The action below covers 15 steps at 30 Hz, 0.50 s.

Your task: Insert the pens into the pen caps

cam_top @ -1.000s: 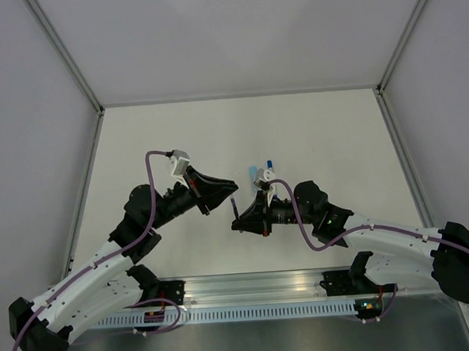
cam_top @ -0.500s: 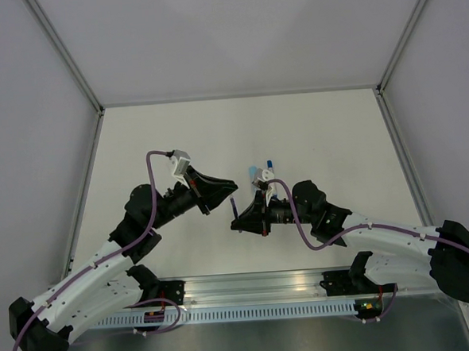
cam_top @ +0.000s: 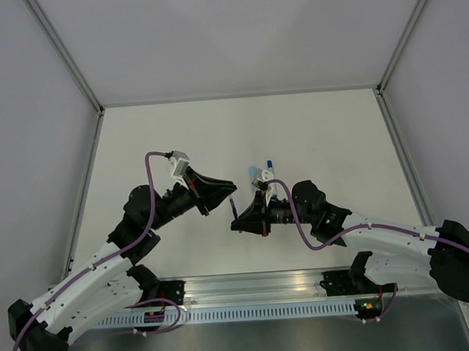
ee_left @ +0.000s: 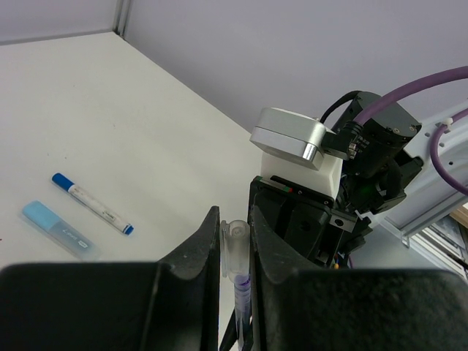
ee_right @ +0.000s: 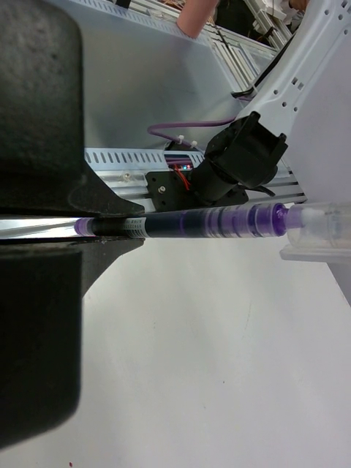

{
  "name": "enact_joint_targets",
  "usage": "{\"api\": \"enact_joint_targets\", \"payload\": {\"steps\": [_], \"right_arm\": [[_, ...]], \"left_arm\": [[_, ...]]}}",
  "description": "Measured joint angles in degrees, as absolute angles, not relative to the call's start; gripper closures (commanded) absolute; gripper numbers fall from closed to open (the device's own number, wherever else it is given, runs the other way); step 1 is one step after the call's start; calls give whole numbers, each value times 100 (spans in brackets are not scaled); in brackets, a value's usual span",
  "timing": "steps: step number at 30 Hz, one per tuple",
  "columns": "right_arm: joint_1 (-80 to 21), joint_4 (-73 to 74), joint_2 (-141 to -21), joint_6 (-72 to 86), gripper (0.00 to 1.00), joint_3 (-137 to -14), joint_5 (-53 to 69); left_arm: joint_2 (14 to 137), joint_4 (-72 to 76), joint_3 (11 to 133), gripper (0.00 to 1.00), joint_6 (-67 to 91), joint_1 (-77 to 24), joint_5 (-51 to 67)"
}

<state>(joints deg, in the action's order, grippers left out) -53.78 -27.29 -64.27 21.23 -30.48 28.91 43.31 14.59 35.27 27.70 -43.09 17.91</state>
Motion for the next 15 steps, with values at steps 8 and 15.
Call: {"api": "enact_joint_targets", "payload": {"steps": [8, 15], "right_arm": [[-5378, -2718, -6464, 2126, 100, -3081, 2969], [-5378, -2716, -6501, 2123, 100, -3087, 2985]], "left_arm": [[4278, 1365, 3529, 98, 2770, -4309, 1752], [4281, 1326, 3529, 98, 2770, -4309, 1741]]}}
